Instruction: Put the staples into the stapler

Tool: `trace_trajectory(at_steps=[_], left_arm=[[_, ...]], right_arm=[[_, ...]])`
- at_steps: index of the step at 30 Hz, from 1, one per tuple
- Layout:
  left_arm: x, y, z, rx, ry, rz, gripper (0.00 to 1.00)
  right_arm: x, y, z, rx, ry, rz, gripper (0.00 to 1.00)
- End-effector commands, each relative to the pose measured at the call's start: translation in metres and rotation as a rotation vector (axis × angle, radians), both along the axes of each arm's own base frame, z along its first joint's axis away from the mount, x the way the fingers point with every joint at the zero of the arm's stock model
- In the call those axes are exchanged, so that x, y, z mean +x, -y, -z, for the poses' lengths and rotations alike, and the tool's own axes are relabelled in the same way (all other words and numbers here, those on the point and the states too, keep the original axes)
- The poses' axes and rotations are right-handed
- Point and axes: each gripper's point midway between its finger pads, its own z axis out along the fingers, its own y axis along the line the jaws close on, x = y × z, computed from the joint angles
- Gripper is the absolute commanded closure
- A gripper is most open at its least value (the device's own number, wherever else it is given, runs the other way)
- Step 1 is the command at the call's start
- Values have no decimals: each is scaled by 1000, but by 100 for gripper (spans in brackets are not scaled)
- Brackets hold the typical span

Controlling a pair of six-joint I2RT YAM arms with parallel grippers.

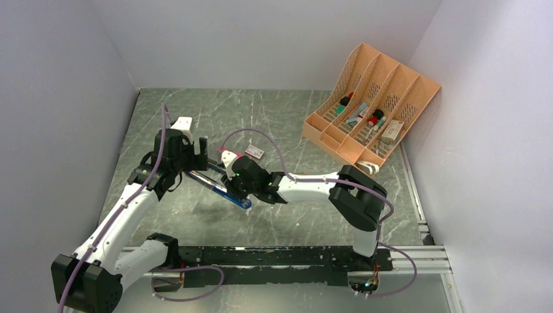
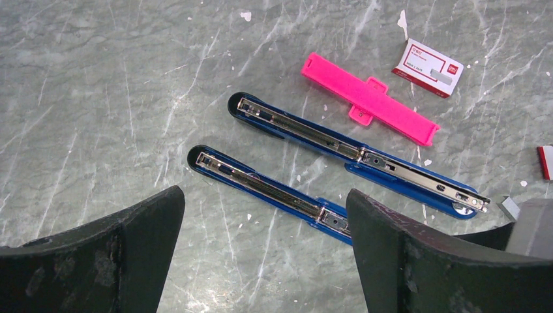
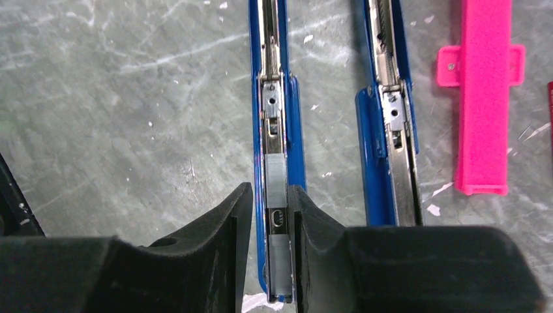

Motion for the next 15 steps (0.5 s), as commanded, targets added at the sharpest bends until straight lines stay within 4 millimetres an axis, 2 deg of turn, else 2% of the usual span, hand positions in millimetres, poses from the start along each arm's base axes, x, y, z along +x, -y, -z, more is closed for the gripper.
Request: trace_trajectory(at_steps=[1,5,15], left_arm=[[1,5,-7,-16,32,27,2],[1,5,-7,-17,33,27,2],[1,6,-7,-17,32,28,2]], right_arm=[[13,-7,-30,99,41,32,69],[20,-8,-28,108,32,59,69],[24,-17,1,75,-26,40,71]])
